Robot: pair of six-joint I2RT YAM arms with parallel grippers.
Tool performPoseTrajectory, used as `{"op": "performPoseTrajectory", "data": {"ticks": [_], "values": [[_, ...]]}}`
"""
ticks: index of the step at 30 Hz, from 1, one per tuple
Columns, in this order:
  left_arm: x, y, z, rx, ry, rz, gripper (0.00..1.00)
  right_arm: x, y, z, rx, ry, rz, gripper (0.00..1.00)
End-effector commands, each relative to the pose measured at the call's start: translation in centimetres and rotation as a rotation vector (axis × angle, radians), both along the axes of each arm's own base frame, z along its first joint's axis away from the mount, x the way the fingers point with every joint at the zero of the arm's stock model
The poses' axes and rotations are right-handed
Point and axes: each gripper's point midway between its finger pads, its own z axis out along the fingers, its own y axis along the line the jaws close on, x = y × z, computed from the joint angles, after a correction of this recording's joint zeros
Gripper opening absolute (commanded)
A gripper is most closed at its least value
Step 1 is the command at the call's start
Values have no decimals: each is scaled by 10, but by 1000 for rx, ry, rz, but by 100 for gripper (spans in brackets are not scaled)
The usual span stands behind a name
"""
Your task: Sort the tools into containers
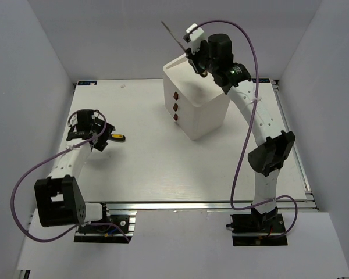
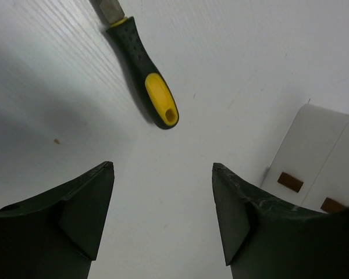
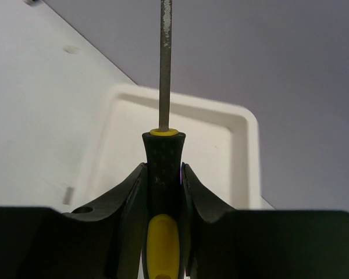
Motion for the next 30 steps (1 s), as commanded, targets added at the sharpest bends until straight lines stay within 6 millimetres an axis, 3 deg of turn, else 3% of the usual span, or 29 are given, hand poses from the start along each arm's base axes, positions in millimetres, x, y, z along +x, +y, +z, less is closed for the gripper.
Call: {"op": "performPoseTrajectory", "data": {"ticks": [1, 6, 11, 22, 26, 30], "values": [[28, 8, 18, -22, -64, 39, 78, 32, -35, -27, -134, -37, -95, 0], [41, 14, 7, -25, -14, 54, 78, 44, -51, -48, -277, -73, -104, 0], [41, 18, -3, -39, 52, 80, 78, 37, -60, -70, -380, -37, -81, 0], [33, 18, -19, -48, 110, 99, 79, 32, -100, -69, -497, -59, -123, 0], [37, 19, -26, -44, 136, 102, 79, 29, -108, -65, -470, -50, -125, 57], [41, 22, -35, -38, 171, 110, 79, 16, -106, -51, -408, -68, -105, 70]]}}
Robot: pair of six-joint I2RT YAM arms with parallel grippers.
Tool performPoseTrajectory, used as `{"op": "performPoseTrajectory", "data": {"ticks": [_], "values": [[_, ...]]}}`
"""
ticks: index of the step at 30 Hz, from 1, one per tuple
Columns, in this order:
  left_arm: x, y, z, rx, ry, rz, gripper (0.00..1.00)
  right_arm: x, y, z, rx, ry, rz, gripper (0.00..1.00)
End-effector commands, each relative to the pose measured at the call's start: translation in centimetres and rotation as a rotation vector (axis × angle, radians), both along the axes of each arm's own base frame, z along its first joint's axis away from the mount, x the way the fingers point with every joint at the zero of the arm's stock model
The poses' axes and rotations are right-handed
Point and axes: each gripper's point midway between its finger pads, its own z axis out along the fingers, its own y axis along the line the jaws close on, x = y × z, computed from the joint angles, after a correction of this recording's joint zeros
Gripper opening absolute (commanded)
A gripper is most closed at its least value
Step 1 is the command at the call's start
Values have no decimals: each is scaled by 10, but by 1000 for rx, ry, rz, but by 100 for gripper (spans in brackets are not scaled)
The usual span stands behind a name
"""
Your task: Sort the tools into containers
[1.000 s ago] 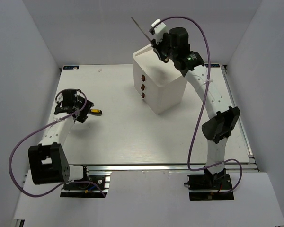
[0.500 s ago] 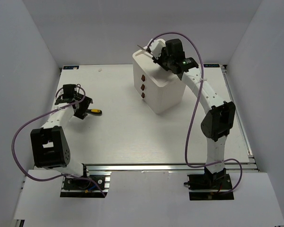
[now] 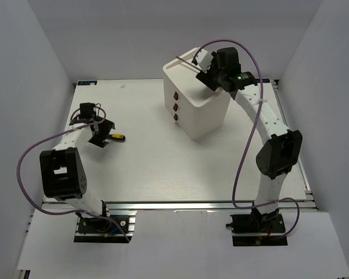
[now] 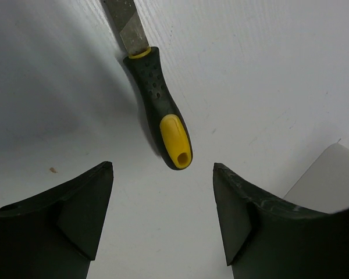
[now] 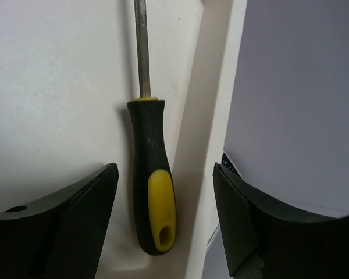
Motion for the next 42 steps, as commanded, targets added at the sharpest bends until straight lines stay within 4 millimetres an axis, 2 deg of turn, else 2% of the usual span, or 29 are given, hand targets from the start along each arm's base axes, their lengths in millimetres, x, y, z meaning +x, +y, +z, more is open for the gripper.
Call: {"op": "performPoseTrajectory", "data": {"ticks": [1, 5, 7, 12, 14, 15, 16, 17, 18, 24, 28, 30, 31, 32, 35, 36, 37, 39, 40, 42], "values": [[9, 7, 4, 17, 9, 22, 79, -16, 1, 50, 86, -95, 26, 72], [15, 10, -3, 22, 56, 33, 79, -29, 7, 73, 182, -112, 49, 73], [17, 11, -13, 15, 85, 45, 79, -36, 14, 81, 224, -112, 82, 74], [27, 11, -26, -6, 125, 70, 78, -52, 17, 106, 312, -139, 103, 74], [22, 10, -38, -13, 194, 82, 77, -58, 16, 114, 329, -152, 106, 74], [27, 12, -35, -13, 200, 87, 75, -59, 16, 112, 337, -153, 104, 74], [25, 12, -45, -13, 240, 92, 75, -61, 15, 114, 340, -158, 103, 74], [18, 13, -48, -7, 285, 96, 74, -65, 13, 120, 349, -173, 104, 74], [17, 14, -48, -2, 301, 98, 73, -64, 11, 116, 350, -173, 99, 74], [-13, 14, -71, 14, 419, 100, 67, -69, 6, 119, 377, -180, 85, 75], [-16, 13, -80, 2, 438, 102, 59, -71, 5, 120, 392, -175, 86, 74], [-19, 13, -86, 1, 465, 103, 49, -73, 5, 121, 396, -176, 88, 74], [-21, 14, -86, 4, 480, 111, 43, -75, 4, 123, 399, -181, 90, 75], [-22, 14, -87, 5, 485, 111, 33, -75, 4, 123, 400, -182, 89, 74], [-25, 15, -83, 16, 469, 110, 15, -77, -1, 125, 410, -190, 82, 74], [-22, 15, -74, 18, 436, 106, 5, -78, -2, 126, 415, -191, 79, 74], [-17, 14, -70, 12, 403, 91, 0, -79, -3, 128, 422, -194, 82, 75], [-13, 8, -59, 1, 352, 57, 0, -81, -5, 131, 448, -189, 78, 75], [-4, 4, -41, 2, 276, 21, 0, -81, -9, 134, 465, -193, 72, 76], [6, -9, -21, 16, 189, -51, 0, -81, -14, 139, 516, -188, 59, 80]]}}
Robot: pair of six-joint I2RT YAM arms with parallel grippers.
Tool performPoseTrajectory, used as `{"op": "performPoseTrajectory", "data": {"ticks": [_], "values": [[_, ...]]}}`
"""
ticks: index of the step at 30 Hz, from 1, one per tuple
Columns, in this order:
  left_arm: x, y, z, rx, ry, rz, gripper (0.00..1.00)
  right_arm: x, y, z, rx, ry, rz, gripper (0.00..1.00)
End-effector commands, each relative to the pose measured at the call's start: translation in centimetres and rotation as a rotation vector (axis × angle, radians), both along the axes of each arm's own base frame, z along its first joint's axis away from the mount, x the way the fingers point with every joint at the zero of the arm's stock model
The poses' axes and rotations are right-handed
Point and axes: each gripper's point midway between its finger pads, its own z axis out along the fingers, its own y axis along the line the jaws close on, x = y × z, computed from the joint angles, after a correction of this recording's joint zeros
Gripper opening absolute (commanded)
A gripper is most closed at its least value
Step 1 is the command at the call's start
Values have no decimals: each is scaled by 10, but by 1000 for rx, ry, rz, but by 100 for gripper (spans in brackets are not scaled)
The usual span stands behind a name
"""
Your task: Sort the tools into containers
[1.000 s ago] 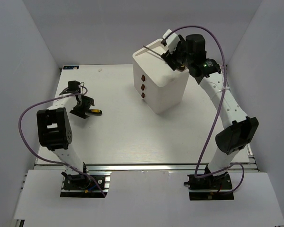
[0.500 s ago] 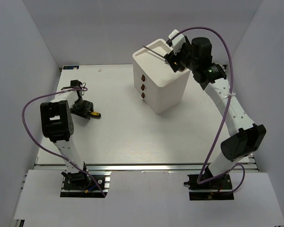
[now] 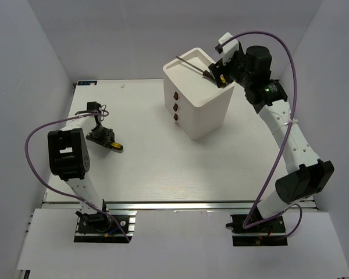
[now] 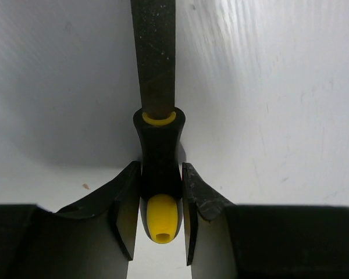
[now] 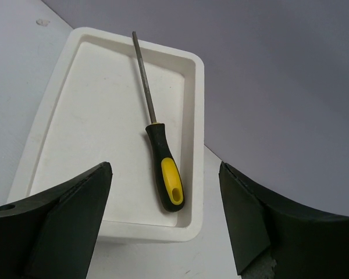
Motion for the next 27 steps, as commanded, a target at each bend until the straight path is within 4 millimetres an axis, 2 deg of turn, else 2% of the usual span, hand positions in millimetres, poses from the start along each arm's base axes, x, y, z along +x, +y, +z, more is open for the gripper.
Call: {"op": "performPoseTrajectory", "data": {"ticks": [1, 2, 3, 4, 5, 6, 7, 8, 9, 11, 12, 13, 14, 16, 17, 19, 20, 21, 22, 23, 27], "values": [[24, -21, 63, 15, -242, -135, 0, -7, -10, 37, 123, -64, -3, 80], [27, -39, 75, -5, -293, -189, 0, -7, -11, 37, 137, -61, -5, 80], [25, -47, 81, -6, -327, -222, 0, -6, -12, 36, 156, -54, -2, 80], [33, -68, 97, -40, -413, -280, 0, -6, -16, 38, 168, -57, -8, 79], [30, -89, 120, -70, -491, -334, 0, -6, -19, 38, 179, -57, -14, 77], [27, -99, 126, -84, -524, -358, 0, -5, -20, 34, 188, -49, -16, 72], [29, -115, 149, -98, -615, -397, 0, -4, -25, 37, 207, -59, -27, 69], [28, -123, 158, -110, -646, -413, 0, -4, -27, 38, 215, -62, -33, 65], [26, -131, 167, -141, -673, -412, 0, -3, -30, 38, 225, -63, -43, 54], [27, -152, 191, -188, -759, -450, 0, -3, -39, 39, 258, -78, -75, 39], [26, -163, 206, -213, -798, -470, 0, -3, -44, 41, 267, -90, -89, 26], [31, -170, 228, -220, -855, -488, 0, -4, -48, 38, 270, -93, -102, 21], [30, -184, 239, -234, -880, -520, 0, -3, -51, 41, 277, -108, -109, 18], [34, -199, 257, -253, -914, -552, 0, -3, -55, 40, 278, -112, -126, 16], [36, -212, 279, -273, -963, -577, 0, -3, -56, 39, 285, -108, -131, 16], [43, -228, 292, -309, -1000, -586, 0, -4, -61, 39, 292, -111, -145, 16], [43, -243, 312, -335, -1043, -607, 0, -4, -62, 38, 297, -111, -148, 16], [45, -251, 319, -346, -1060, -617, 0, -6, -64, 40, 305, -114, -154, 16], [49, -265, 315, -349, -1046, -632, 0, -7, -65, 39, 304, -113, -155, 16], [54, -270, 333, -348, -1084, -634, 0, -7, -66, 36, 303, -109, -159, 16], [59, -280, 326, -360, -1052, -634, 0, -12, -75, 37, 305, -121, -181, 16]]}}
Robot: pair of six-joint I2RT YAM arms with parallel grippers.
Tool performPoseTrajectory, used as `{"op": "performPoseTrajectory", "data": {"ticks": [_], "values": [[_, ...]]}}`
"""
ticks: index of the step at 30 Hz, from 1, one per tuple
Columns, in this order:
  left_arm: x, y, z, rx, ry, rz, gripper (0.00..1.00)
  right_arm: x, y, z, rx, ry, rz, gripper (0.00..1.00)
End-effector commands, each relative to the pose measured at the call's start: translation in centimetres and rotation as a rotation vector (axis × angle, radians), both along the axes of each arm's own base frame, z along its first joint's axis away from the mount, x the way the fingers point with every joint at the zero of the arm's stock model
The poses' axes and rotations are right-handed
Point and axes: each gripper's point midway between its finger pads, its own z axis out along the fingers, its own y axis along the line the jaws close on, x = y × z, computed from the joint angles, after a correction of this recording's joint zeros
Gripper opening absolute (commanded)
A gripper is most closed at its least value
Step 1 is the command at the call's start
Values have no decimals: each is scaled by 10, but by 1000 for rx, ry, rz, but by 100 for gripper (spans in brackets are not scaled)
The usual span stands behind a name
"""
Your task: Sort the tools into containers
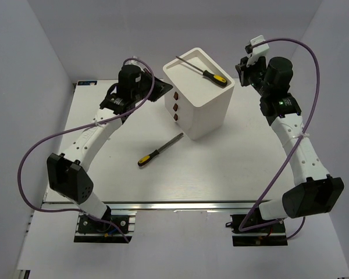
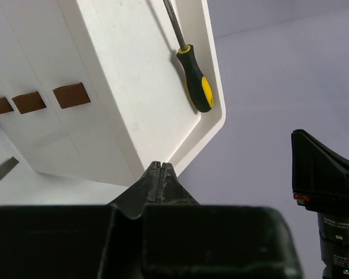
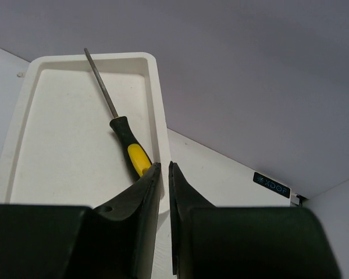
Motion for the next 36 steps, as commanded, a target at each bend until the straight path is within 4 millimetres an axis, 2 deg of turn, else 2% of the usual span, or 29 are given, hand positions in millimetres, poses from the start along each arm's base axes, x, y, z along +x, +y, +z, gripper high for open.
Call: {"op": "performPoseTrajectory", "data": {"ticks": [1, 4, 5, 6, 7, 8, 9, 10, 11, 12, 13, 14, 16, 18, 19, 23, 28, 31, 32, 35, 36], "values": [[2, -1, 5, -11, 8, 11, 0, -8, -12, 27, 37, -86, -36, 16], [-3, 4, -11, 31, 41, 11, 0, -12, -13, 23, 37, -80, -27, 17], [-8, 9, -27, 75, 67, 15, 0, -17, -8, 20, 33, -76, 6, 20], [-10, 12, -27, 95, 62, 18, 0, -21, -3, 22, 30, -81, 39, 24], [-14, 16, -43, 136, 88, 15, 0, -25, 2, 15, -1, -69, 82, 29], [-19, 21, -52, 174, 101, 12, 0, -30, 8, 11, -18, -64, 130, 42], [-26, 31, -73, 276, 130, -3, 0, -45, 24, 11, -34, -70, 251, 49], [-33, 38, -92, 337, 163, -15, 0, -54, 32, 1, -51, -47, 316, 55], [-40, 42, -106, 381, 192, -32, 0, -62, 38, -1, -72, -56, 374, 65], [-51, 48, -119, 460, 184, -97, 0, -78, 51, -3, -72, -59, 480, 69], [-62, 50, -138, 506, 198, -159, 5, -85, 56, -11, -72, -42, 527, 71], [-69, 52, -147, 533, 203, -195, 23, -90, 59, -14, -61, -31, 553, 74], [-87, 58, -168, 607, 207, -292, 41, -99, 64, -20, -46, -13, 607, 75], [-93, 63, -179, 667, 192, -343, 58, -101, 66, -24, -35, 5, 619, 76], [-96, 67, -186, 700, 191, -359, 60, -101, 66, -27, -33, 12, 617, 76], [-102, 76, -212, 875, 115, -454, 63, -103, 65, -35, -41, 34, 619, 77], [-100, 70, -229, 1005, 13, -556, 64, -107, 63, -44, -43, 56, 612, 78], [-100, 66, -249, 1054, 12, -635, 64, -107, 62, -48, -43, 66, 605, 78], [-100, 69, -262, 1095, 23, -680, 64, -107, 61, -47, -45, 64, 600, 78], [-101, 69, -282, 1145, 53, -733, 63, -108, 60, -50, -50, 69, 595, 78], [-97, 75, -285, 1194, 63, -711, 63, -108, 60, -50, -51, 70, 594, 78]]}}
